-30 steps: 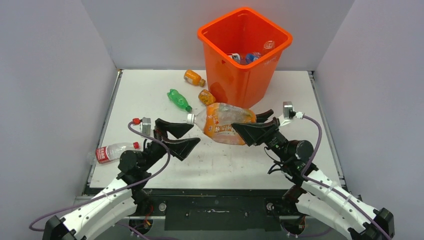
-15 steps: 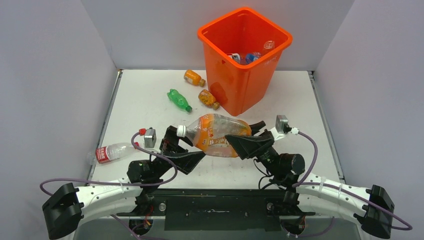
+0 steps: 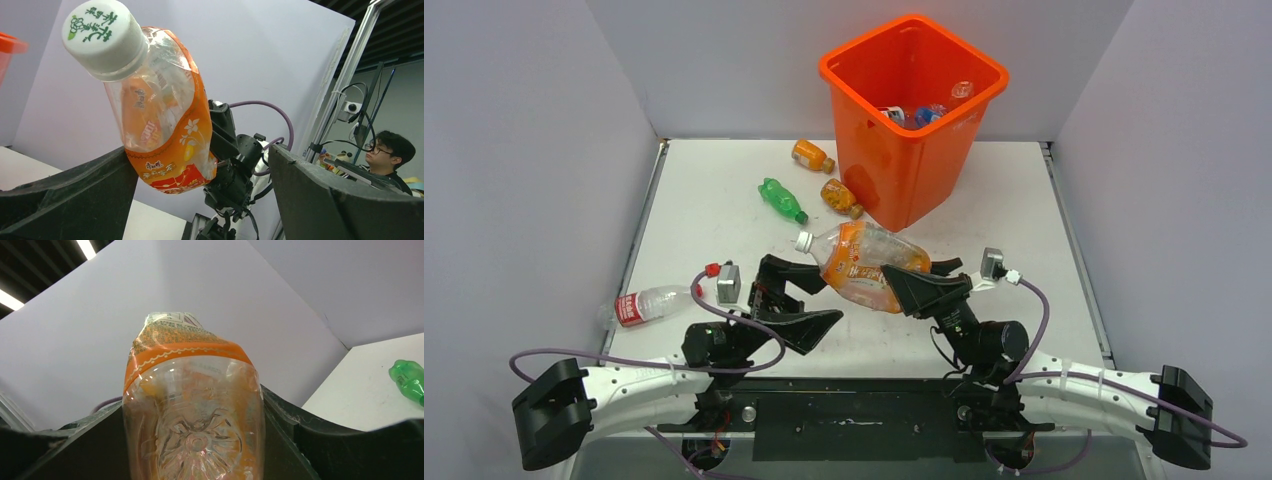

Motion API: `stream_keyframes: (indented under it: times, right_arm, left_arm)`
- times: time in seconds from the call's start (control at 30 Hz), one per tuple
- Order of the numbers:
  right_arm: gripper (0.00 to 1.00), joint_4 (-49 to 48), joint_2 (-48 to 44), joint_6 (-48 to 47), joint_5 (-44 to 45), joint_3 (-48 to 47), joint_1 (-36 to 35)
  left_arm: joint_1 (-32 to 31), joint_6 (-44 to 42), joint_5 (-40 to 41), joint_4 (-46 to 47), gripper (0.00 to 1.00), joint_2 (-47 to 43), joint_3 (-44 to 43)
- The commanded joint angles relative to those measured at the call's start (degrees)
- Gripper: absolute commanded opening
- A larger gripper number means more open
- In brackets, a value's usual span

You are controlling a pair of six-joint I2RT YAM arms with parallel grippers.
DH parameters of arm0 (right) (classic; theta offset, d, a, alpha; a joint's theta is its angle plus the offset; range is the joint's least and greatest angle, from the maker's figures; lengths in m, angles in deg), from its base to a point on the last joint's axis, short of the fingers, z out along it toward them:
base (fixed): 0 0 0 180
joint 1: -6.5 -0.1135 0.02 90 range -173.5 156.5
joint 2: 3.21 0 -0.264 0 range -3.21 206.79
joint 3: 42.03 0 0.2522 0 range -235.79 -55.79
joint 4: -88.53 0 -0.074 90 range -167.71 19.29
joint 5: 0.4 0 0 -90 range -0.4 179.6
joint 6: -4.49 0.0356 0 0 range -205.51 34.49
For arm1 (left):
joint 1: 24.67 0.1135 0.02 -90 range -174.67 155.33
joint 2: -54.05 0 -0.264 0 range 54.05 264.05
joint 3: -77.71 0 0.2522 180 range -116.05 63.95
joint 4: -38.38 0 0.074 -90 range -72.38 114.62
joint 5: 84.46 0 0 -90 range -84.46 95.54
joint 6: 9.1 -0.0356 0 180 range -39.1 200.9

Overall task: Put the plastic bottles in the bin
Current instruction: Place the plastic bottle in the trash bin.

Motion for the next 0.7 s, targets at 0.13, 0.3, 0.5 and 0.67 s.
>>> stream_keyframes:
  times: [0.13, 0.3, 0.5, 0.67]
  right_arm:
    - [0.29, 0.0, -0.1, -1.3, -1.0, -1.2, -0.1]
    - [0.29, -4.8, 5.3, 0.7, -3.3, -1.2, -1.5]
    - [0.30, -4.8, 6.2, -0.3, -2.9, -1.3, -3.1]
    - [0.44, -1.7, 4.7, -1.0, -2.3, -1.1, -3.5]
  left_arm:
    - [-0.3, -2.5, -4.3, -2.8, 0.96, -1.2, -3.4]
    - [-0.3, -2.2, -4.7, -2.6, 0.96, 1.1, -5.3]
    - [-0.3, -3.1, -3.8, -3.1, 0.87, 1.0, -5.8]
    - [-0.3, -3.5, -4.3, -3.9, 0.54, 1.2, -6.1]
